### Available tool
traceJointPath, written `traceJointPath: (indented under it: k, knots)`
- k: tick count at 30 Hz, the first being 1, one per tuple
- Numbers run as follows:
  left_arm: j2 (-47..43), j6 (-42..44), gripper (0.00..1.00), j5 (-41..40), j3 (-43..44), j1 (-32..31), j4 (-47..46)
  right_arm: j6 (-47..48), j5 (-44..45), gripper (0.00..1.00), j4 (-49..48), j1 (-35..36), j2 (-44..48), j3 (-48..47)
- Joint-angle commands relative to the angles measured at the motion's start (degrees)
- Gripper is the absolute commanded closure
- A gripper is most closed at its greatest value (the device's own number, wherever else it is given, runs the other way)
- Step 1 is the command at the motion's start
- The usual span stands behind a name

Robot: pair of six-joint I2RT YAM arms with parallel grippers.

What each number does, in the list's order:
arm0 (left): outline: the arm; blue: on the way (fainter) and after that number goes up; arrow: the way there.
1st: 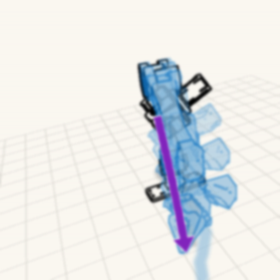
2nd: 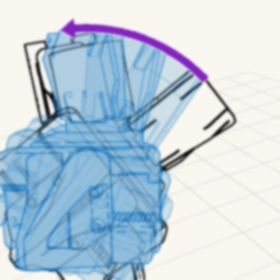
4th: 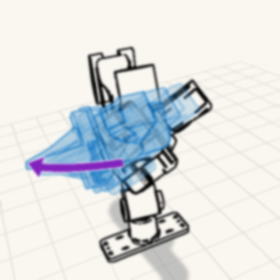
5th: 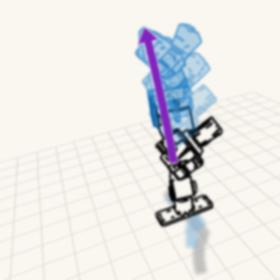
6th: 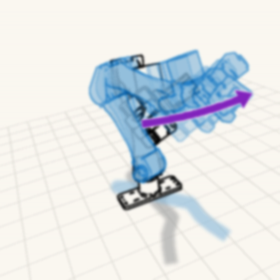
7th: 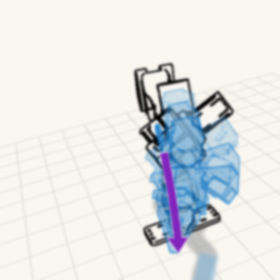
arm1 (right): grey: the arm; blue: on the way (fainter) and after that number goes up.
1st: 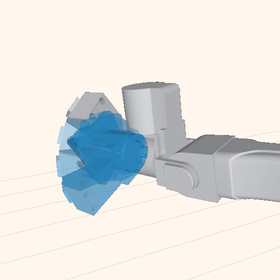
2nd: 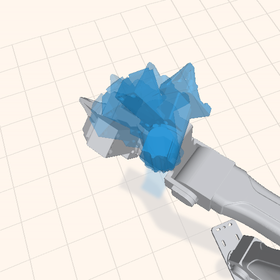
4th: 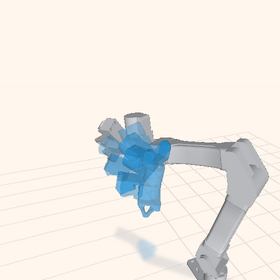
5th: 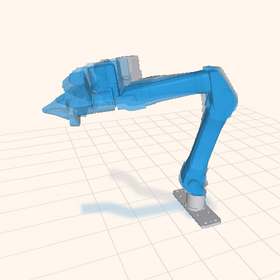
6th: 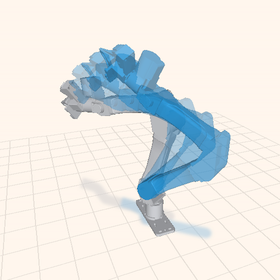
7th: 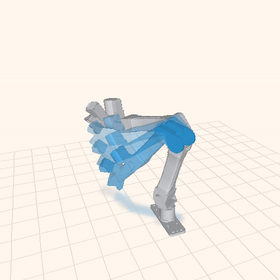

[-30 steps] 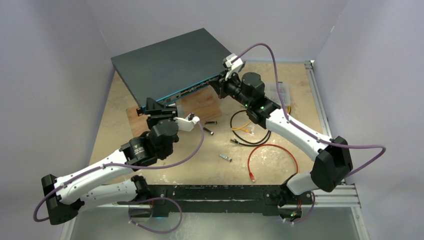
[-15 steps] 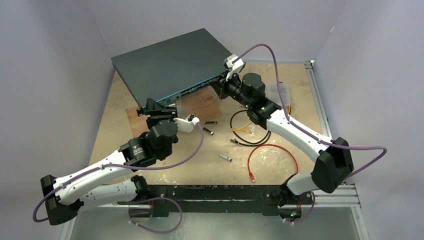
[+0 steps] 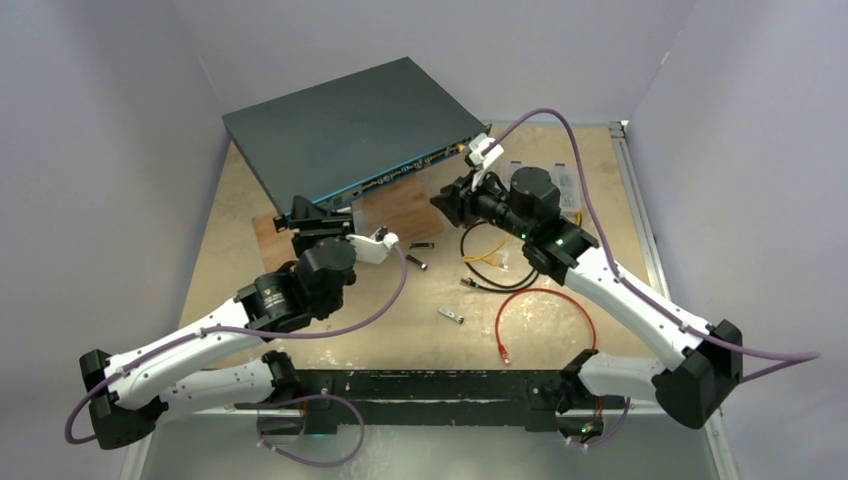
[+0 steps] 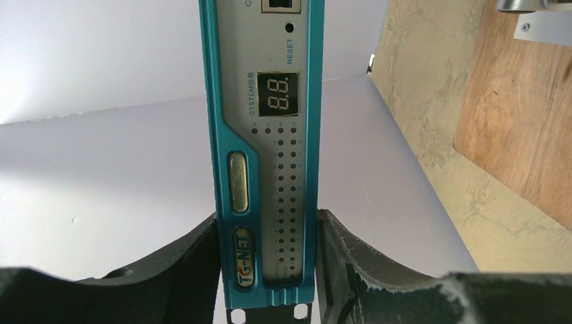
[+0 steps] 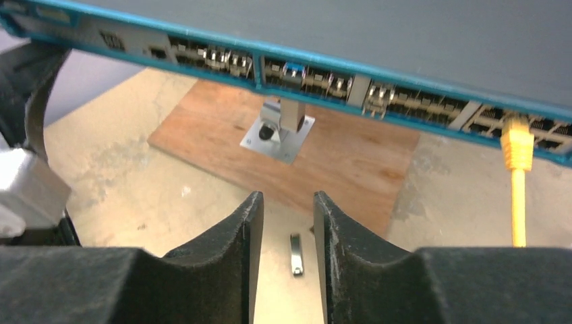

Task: Insert the plug into the switch port
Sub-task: Pick up the plug from the center of the board.

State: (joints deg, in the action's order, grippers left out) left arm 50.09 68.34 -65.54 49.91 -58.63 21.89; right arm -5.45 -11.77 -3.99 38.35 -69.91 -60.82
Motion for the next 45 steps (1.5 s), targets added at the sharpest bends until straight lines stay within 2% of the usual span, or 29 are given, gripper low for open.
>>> traceJointPath:
  k: [1, 6, 10, 12, 15, 21, 25, 31, 39, 45]
  knots:
    - [-0.3, -6.1, 0.86, -2.1, 5.7, -1.3, 1.0, 3.8, -1.3, 0.61, 8.2, 0.3, 3.6, 1.2]
    - [1.5, -10.6, 0.6, 1.0, 12.0, -1.3, 3.0, 4.8, -2.1, 0.52, 14.2, 0.3, 6.8, 3.2]
    - [2.0, -15.0, 0.49, 5.0, 18.1, -1.3, 3.6, 5.1, -2.9, 0.5, 16.5, 0.4, 8.8, 5.2]
    - [1.9, -17.5, 0.4, 8.1, 21.1, -1.3, 4.2, 5.0, -3.5, 0.49, 17.0, 0.4, 9.5, 6.0]
    - [1.4, -20.7, 0.33, 13.1, 25.3, -1.3, 5.1, 4.9, -5.0, 0.48, 17.1, 0.4, 10.4, 7.2]
    - [-0.3, -24.4, 0.32, 18.5, 25.5, -1.3, 7.9, 4.9, -4.5, 0.48, 16.3, 0.4, 10.9, 9.3]
    - [-0.5, -25.5, 0.31, 17.5, 23.8, -1.3, 8.3, 4.2, -4.3, 0.48, 15.3, 0.4, 10.1, 8.9]
    - [-1.2, -30.4, 0.22, 17.4, 25.2, -1.3, 6.5, 3.6, -4.0, 0.48, 15.1, 0.4, 9.7, 9.0]
    - [1.4, -48.7, 0.15, 23.9, 29.3, -1.3, 9.4, 0.1, -5.2, 0.46, 16.3, 1.6, 9.3, 12.0]
    - [4.2, -63.3, 0.05, 28.5, 33.4, -1.3, 11.8, -5.3, -0.4, 0.44, 17.3, 7.7, 7.9, 13.4]
